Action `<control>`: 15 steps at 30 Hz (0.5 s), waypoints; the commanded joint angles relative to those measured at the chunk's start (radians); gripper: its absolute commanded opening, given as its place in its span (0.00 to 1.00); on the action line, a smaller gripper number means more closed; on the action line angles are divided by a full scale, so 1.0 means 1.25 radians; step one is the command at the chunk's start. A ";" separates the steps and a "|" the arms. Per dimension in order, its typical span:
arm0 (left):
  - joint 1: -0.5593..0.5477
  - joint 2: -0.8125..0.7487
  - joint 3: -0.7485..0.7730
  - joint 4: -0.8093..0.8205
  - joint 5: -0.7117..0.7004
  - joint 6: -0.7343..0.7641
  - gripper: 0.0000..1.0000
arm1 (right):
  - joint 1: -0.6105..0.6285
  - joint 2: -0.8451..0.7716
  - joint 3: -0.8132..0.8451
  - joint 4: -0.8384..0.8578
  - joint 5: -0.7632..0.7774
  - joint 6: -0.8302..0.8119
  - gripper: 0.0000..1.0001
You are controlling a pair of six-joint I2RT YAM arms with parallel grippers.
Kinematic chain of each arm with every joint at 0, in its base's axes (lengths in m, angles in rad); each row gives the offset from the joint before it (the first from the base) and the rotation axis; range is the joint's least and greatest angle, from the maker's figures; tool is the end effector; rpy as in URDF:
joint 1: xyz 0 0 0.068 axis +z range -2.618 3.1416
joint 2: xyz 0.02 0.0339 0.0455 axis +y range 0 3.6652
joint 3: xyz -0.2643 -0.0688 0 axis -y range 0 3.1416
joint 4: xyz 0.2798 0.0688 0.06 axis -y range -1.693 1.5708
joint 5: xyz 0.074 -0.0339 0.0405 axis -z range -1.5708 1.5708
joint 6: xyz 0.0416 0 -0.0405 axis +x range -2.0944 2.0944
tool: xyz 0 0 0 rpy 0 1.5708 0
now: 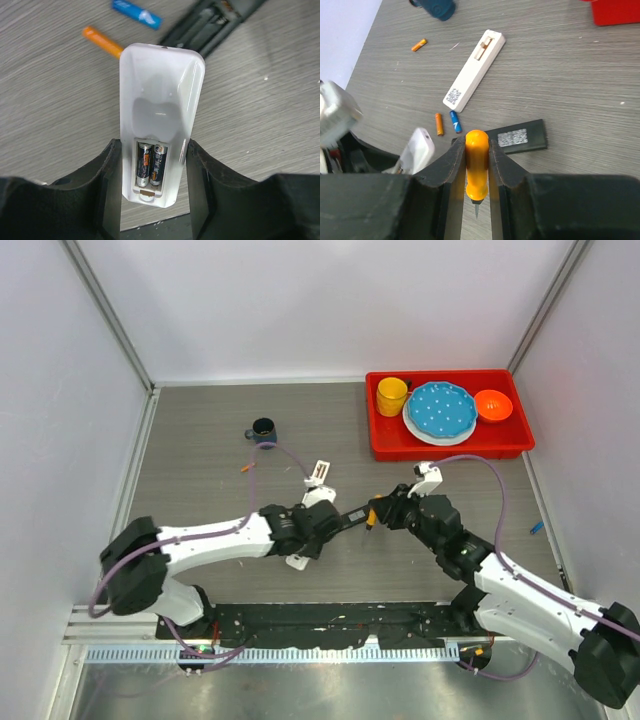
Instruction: Unload the batteries from the remote control
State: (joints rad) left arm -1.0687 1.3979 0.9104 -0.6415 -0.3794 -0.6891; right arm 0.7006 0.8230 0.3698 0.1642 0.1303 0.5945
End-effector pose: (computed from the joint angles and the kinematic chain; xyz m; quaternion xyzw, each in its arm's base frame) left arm 0.1569 -0.2538 0.1940 0.1402 0.9488 -0.0483 0.2790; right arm 0.1782 0.1432 0.2059 -0.0035 0.8008 0.3183 0.5073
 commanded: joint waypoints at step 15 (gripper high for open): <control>-0.148 0.397 0.310 0.058 -0.068 0.133 0.00 | -0.357 -0.034 -0.053 -0.057 -0.239 -0.013 0.01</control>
State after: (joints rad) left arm -1.2606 1.8748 1.2419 -0.5716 -0.3950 -0.5617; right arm 0.2745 0.7769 0.3096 0.0723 -0.0685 0.5781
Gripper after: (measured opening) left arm 0.473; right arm 0.261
